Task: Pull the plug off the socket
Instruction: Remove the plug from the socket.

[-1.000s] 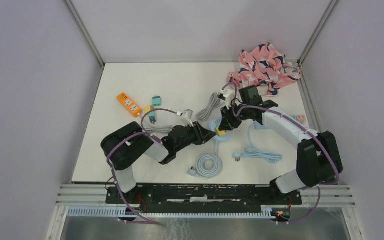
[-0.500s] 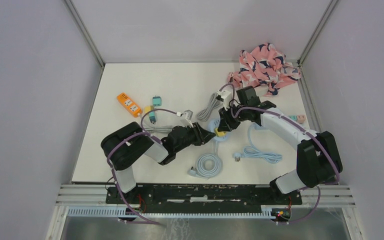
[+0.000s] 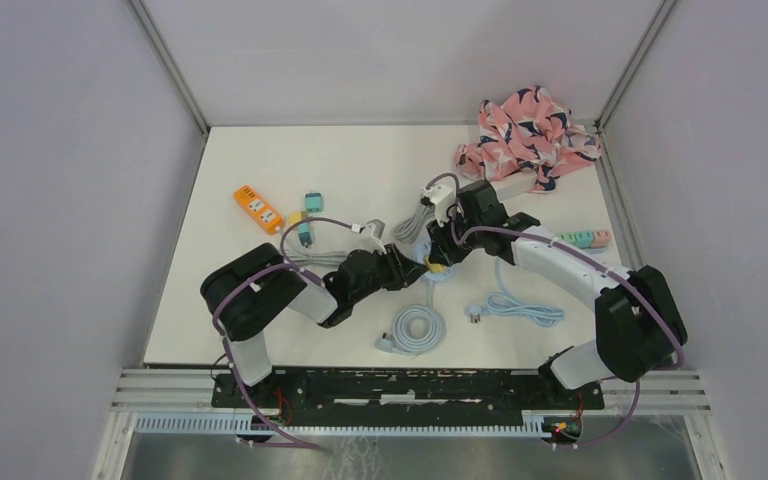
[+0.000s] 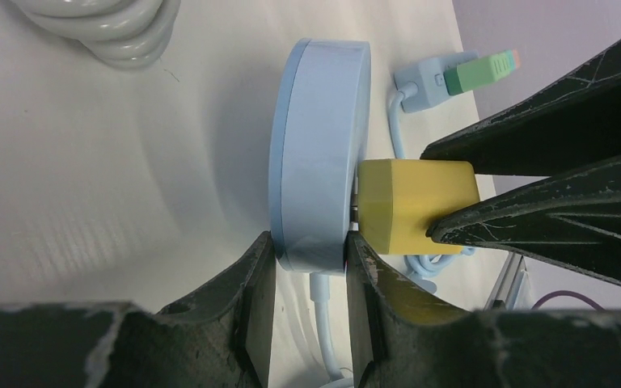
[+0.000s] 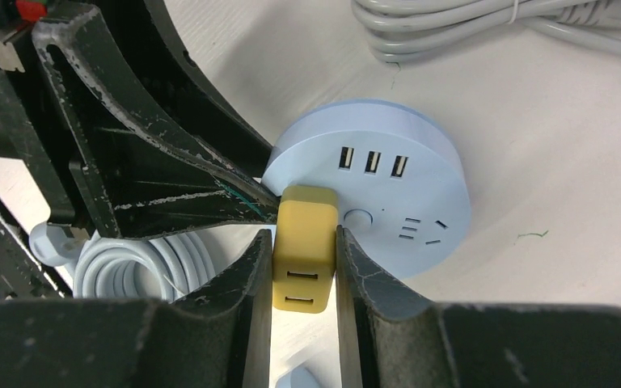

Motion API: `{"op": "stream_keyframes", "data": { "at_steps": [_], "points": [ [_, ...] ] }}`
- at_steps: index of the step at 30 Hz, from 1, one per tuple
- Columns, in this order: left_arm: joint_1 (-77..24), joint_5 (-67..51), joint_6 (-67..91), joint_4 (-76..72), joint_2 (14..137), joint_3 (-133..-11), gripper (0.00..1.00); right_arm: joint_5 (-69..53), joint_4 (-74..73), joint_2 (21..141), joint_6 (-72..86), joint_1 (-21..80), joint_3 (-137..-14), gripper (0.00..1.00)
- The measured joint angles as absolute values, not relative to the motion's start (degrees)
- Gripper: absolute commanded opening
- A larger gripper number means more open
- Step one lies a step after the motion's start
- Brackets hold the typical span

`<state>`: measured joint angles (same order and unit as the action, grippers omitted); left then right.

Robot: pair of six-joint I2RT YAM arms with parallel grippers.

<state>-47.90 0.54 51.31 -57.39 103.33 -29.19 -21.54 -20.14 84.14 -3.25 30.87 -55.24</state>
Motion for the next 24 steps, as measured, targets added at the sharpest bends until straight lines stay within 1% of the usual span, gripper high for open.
{"op": "stream_keyframes", "data": {
  "at_steps": [3,5,10,14,20,24],
  "points": [
    [-47.9,1.3,51.3,-57.1,103.0,-29.2,0.03,-18.5,-20.3,83.5,-1.8,31.5,-55.2,0.00],
    [-48.0,1.5,51.3,-57.4,102.9,-29.2,0.03,-19.3,-20.7,83.1,-1.0,30.2,-55.2,0.00],
    [-48.2,1.4,51.3,-58.8,102.7,-29.8,0.03,-28.9,-21.5,83.0,0.6,24.1,-55.2,0.00],
    [-48.3,1.2,51.3,-59.0,102.0,-29.6,0.03,-32.9,-21.4,83.0,-0.2,23.3,-55.2,0.00],
    [-48.2,1.5,51.2,-58.2,101.8,-27.8,0.03,-23.2,-22.6,83.7,-3.4,30.1,-56.0,0.00],
    [-47.9,1.5,51.3,-58.5,101.6,-27.2,0.03,-20.7,-23.6,84.2,-3.6,31.3,-56.9,0.00]
  ]
}}
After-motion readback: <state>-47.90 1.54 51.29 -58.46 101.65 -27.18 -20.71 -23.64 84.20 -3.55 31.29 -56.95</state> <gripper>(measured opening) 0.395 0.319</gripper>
